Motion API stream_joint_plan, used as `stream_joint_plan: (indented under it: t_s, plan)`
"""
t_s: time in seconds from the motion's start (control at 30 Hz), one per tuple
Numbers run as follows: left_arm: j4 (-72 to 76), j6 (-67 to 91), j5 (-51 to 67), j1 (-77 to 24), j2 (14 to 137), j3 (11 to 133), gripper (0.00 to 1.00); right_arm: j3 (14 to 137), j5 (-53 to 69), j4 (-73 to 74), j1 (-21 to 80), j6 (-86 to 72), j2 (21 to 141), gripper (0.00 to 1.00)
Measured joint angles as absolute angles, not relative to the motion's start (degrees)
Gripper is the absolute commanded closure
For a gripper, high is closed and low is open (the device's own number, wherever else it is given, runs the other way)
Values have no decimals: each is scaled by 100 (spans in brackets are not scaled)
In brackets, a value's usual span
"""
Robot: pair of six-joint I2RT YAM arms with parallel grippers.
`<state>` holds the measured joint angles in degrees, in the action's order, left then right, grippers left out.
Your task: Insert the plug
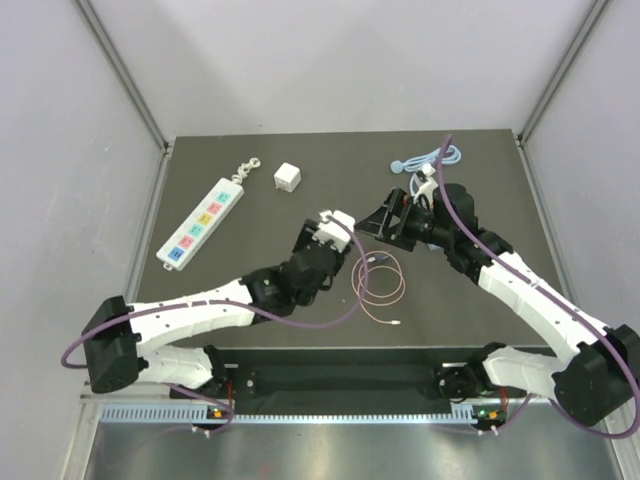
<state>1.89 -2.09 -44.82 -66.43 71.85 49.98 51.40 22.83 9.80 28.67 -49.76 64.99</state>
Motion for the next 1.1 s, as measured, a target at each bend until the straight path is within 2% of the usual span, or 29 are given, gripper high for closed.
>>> stream_joint_plan:
  t_s: [0.27,0.43,0.6,0.63,0.67,0.7,0.73,0.8,0.83,0.87,1.03,1.1]
  plan:
    - [-917,1680,-2574,-4340,7391,5017,100,5022,1643,1424,2762,-4515,6311,11]
    - [-1358,2193,-1516,-3728,8777,5404,100,5022,1278,1636,2757,-4154,5898,9]
    - [-1881,2451,-836,-3492,10388,6447,100,5022,1144,1682,2757,-3852,5662,8]
    - [-1900,2517,-781,-3476,10519,6641,96,5022,1142,1699,2757,-3802,5649,8]
    - [-1900,2556,-709,-3461,10597,6772,88,5017,1142,1719,2757,-3750,5640,8]
    - [-1918,2606,-676,-3446,10704,6925,76,5011,1144,1732,2757,-3701,5638,8]
    - [-1946,2644,-659,-3439,10792,7039,59,5011,1146,1758,2757,-3662,5638,8]
    - [-2027,2687,-652,-3437,10975,7247,47,5000,1151,1780,2757,-3592,5634,7]
    - [-2143,2692,-663,-3437,11052,7395,37,4989,1155,1800,2757,-3551,5629,7]
    - [-2204,2689,-655,-3437,11122,7518,32,4987,1157,1841,2757,-3518,5625,7]
    - [-2738,2635,-832,-3439,11159,7802,26,4947,1168,1883,2757,-3391,5583,6]
    - [-3006,2633,-1081,-3444,11032,7802,27,4869,1170,1868,2757,-3363,5516,5]
